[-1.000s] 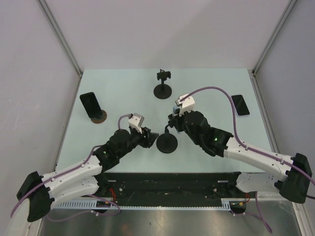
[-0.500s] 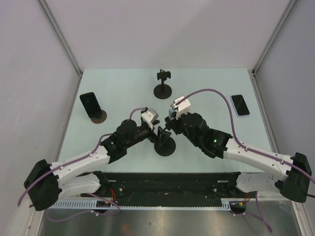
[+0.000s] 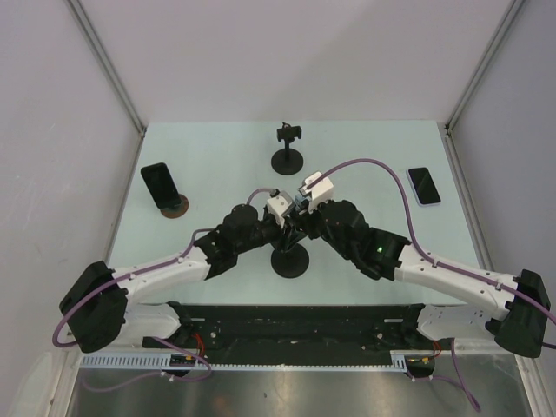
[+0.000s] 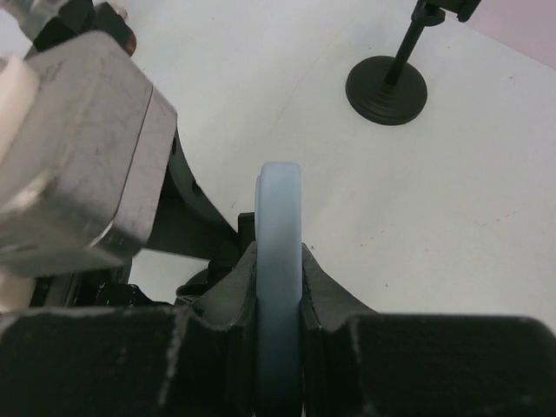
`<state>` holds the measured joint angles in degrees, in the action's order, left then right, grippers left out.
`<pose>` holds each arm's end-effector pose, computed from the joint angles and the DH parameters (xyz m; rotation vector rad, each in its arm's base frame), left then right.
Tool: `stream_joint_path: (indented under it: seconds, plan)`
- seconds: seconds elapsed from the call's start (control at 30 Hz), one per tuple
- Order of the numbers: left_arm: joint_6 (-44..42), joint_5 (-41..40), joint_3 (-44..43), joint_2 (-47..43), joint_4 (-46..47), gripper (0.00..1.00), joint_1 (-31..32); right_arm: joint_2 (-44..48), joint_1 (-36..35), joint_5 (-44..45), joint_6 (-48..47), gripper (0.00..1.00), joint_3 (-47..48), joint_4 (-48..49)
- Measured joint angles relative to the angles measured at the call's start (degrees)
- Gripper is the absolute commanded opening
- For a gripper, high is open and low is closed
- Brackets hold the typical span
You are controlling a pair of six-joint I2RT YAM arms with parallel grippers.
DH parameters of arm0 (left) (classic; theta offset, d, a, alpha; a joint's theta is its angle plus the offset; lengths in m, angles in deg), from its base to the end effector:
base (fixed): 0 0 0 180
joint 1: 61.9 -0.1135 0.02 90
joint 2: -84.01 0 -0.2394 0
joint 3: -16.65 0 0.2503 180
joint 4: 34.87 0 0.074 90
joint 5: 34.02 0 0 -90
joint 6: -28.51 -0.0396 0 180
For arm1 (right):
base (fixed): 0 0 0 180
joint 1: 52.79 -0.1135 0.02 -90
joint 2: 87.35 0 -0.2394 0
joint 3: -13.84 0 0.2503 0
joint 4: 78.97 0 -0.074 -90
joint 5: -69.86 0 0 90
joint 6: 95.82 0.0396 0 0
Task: Remove the phone from the phone stand
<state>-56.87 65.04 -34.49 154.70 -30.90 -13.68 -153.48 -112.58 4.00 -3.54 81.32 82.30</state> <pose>0.1857 -0.2172 0.2253 0.8161 1.7309 -0.7809 0.1541 0.2325 0.3054 -0.6316 1.7518 0.3599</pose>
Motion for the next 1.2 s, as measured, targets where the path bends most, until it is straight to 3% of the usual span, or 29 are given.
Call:
stream_joint_path:
  seconds: [0.07,0.1,0.13,0.6,1.2]
  plan:
    - [0.2,1.7,0.0,0.0,0.0,0.22,0.2,0.0,0.0,-0.1,0.0,0.00,0.0,0.2]
    - [0.1,1.9,-0.1,0.0,-0.1,0.06,0.5,0.0,0.0,-0.2,0.0,0.00,0.0,0.0]
    - [0.3,2.2,-0.1,0.0,-0.1,0.00,0.5,0.0,0.0,-0.1,-0.1,0.00,0.0,-0.1]
    - [5.3,0.1,2.9,-3.5,0.0,0.00,1.5,0.5,-0.7,0.7,5.1,0.00,1.0,-4.1]
    - [5.9,-14.4,10.3,-11.0,3.9,0.00,9.1,-2.2,-2.9,4.7,11.5,0.00,3.2,-5.6]
